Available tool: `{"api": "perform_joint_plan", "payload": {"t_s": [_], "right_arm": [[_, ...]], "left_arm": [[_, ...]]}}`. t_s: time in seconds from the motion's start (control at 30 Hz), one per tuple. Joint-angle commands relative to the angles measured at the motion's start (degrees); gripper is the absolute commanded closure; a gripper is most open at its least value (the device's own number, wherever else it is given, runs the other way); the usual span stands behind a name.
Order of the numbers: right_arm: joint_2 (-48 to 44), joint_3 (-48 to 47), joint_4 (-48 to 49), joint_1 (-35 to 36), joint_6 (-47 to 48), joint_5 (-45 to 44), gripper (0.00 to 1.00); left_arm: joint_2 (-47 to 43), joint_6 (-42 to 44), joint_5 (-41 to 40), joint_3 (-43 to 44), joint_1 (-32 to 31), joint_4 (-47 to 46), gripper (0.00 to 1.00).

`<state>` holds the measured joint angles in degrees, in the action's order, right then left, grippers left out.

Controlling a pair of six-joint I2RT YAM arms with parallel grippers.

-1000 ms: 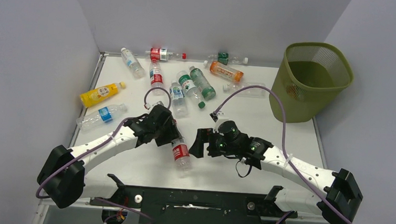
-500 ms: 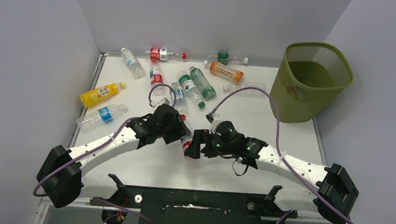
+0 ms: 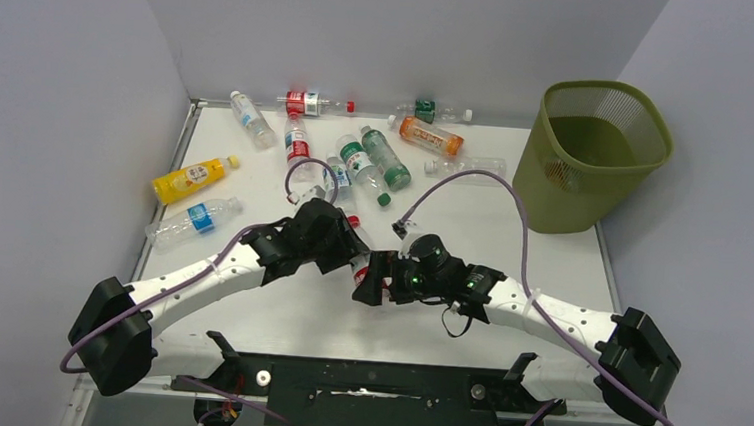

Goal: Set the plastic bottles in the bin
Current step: Pick up the plastic bottle at the center of the board.

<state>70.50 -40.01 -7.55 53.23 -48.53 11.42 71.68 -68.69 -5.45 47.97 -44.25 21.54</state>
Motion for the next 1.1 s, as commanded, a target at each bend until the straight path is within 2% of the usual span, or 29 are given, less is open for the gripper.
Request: {"api": "perform_joint_plan", "payload": {"t_s": [0.0,0.3,0.63,0.77,0.9,1.07], "right_arm": [[0.60,0.66,4.34,0.03,-0.59,-0.26,0.10],[0.77,0.99,4.82,-0.05,-0.48,-0.38,0.20],[-0.09,1.51,4.47,-0.06,-0.58,-1.04,0.41],[-0.42,1.23,3.62,-0.08,-0.47,-1.58,0.47],[-1.12,0.47,1.88,-0.20,0.20,-2.97,0.54],[-2.79,-0.78,-1.87,-0.21,1.25,-5.31,0.55]], "left_arm": [[-1.29,-1.43,0.58,2.92,-1.29,-4.40,0.49],[-0.20,-2.07,0.00,3.41,-3.13,-4.50,0.49],[0.53,-2.31,-0.39,3.71,-4.63,-4.61,0.49],[0.65,-2.04,-0.14,3.92,-4.91,-5.14,0.49],[0.90,-1.06,0.25,4.13,-4.97,-5.85,0.46],[1.49,0.27,0.35,5.49,-4.97,-6.45,0.39]]}}
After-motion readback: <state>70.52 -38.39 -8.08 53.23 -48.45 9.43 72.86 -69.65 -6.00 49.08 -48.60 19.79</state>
